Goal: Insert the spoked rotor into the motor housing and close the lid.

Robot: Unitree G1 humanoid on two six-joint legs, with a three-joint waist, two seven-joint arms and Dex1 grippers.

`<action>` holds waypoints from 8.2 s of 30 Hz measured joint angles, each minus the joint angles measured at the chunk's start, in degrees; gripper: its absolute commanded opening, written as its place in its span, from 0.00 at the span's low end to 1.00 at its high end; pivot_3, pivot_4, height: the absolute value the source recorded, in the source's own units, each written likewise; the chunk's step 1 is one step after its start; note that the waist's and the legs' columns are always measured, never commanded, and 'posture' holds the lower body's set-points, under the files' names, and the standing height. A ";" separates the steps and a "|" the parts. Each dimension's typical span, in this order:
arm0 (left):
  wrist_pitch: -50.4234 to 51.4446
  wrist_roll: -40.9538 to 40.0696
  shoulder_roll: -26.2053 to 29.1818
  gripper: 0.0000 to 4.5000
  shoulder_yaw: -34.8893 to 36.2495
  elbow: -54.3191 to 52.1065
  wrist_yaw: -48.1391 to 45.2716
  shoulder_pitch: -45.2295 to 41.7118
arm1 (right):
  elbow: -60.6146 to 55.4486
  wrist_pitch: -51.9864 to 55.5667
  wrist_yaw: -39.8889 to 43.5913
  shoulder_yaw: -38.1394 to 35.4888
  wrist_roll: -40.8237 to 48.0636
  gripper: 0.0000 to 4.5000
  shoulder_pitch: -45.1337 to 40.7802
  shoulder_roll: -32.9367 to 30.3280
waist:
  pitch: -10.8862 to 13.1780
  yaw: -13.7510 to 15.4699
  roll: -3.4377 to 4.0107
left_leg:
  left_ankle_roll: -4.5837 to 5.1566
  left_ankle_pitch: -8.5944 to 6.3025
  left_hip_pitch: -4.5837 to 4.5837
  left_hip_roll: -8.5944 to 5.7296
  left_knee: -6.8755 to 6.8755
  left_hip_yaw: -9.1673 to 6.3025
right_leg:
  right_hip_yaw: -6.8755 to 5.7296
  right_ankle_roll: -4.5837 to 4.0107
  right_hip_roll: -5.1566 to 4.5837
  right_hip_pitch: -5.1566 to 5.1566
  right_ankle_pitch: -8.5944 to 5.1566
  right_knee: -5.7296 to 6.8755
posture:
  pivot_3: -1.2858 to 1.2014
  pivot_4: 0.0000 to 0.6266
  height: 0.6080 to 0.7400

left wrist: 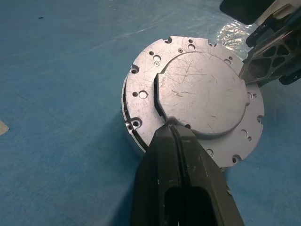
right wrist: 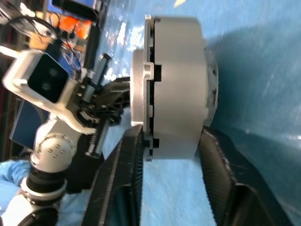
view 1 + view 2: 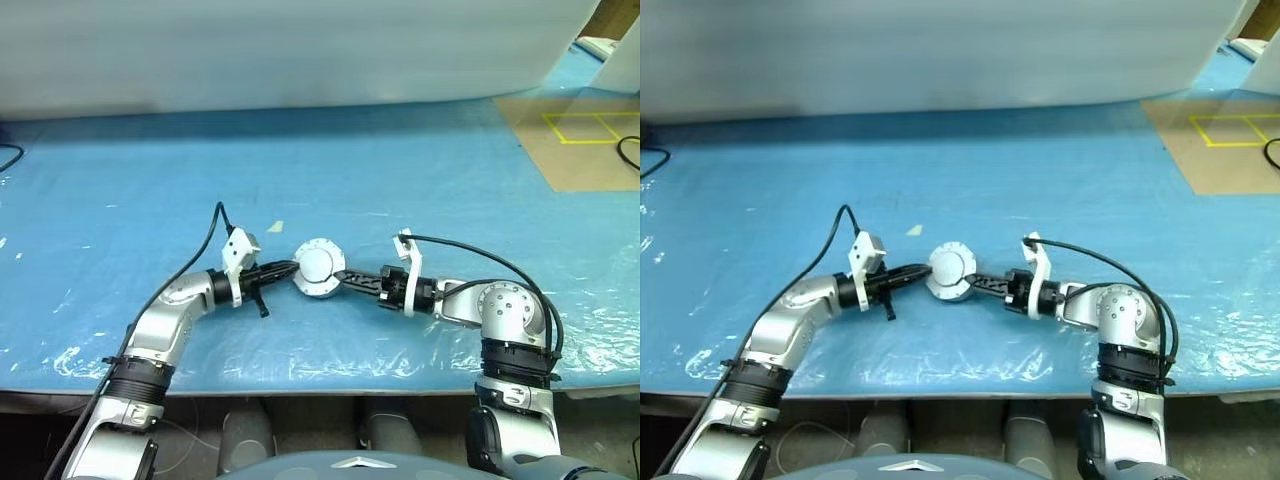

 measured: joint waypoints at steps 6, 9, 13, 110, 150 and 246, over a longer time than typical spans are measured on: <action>-0.84 0.36 -0.06 0.00 -1.44 -0.38 -1.12 -0.55 | 0.41 -2.18 0.55 2.78 -0.18 0.79 -0.28 -1.61 | 0.00 -0.09 0.00 | 0.00 0.00 -0.01 0.00 0.14 0.01 | 0.05 -0.01 0.00 -0.01 0.00 0.02 | 0.52 0.24 1.00; -1.19 0.57 0.08 0.00 -1.69 -0.38 -1.33 -0.55 | 1.25 -5.25 1.51 4.62 -0.98 0.79 -0.74 -4.87 | 0.00 -0.05 0.00 | 0.00 0.00 -0.02 0.00 0.23 0.01 | 0.05 -0.01 0.00 0.01 0.00 0.03 | 0.52 0.24 1.00; -1.27 0.74 0.25 0.00 -1.81 -0.36 -1.62 -0.56 | 1.53 -9.75 5.80 10.02 -2.55 0.79 -1.54 -12.05 | 0.00 0.09 -0.01 | 0.01 0.00 -0.04 0.00 0.29 0.00 | 0.04 0.00 -0.01 0.07 0.00 0.03 | 0.52 0.24 1.00; -10.80 -1.45 3.90 0.00 4.79 -3.81 1.74 9.62 | 3.21 -54.82 14.56 32.04 -33.85 0.09 -7.74 -6.55 | 0.11 -1.57 -0.28 | 0.05 0.00 -0.12 0.11 0.49 -0.02 | 0.06 -0.05 0.09 -0.06 0.03 0.21 | 0.52 0.24 1.00; -11.30 -0.20 3.90 0.00 4.59 -2.32 1.98 9.14 | 0.04 -55.31 17.76 36.24 -36.61 0.67 -5.96 -8.71 | 0.09 -1.61 -0.31 | 0.05 0.00 0.00 0.11 0.51 -0.03 | 0.07 -0.05 0.09 0.06 0.03 0.24 | 0.52 0.24 1.00; -5.45 4.37 4.25 0.00 -2.37 -1.37 1.32 1.46 | -1.12 -50.70 16.84 36.35 -37.54 0.66 -6.21 -9.86 | -0.35 -0.13 -0.27 | 0.05 -0.02 0.29 0.04 0.29 -0.02 | 0.04 0.01 -0.02 0.65 -0.05 -0.02 | 0.52 0.24 1.00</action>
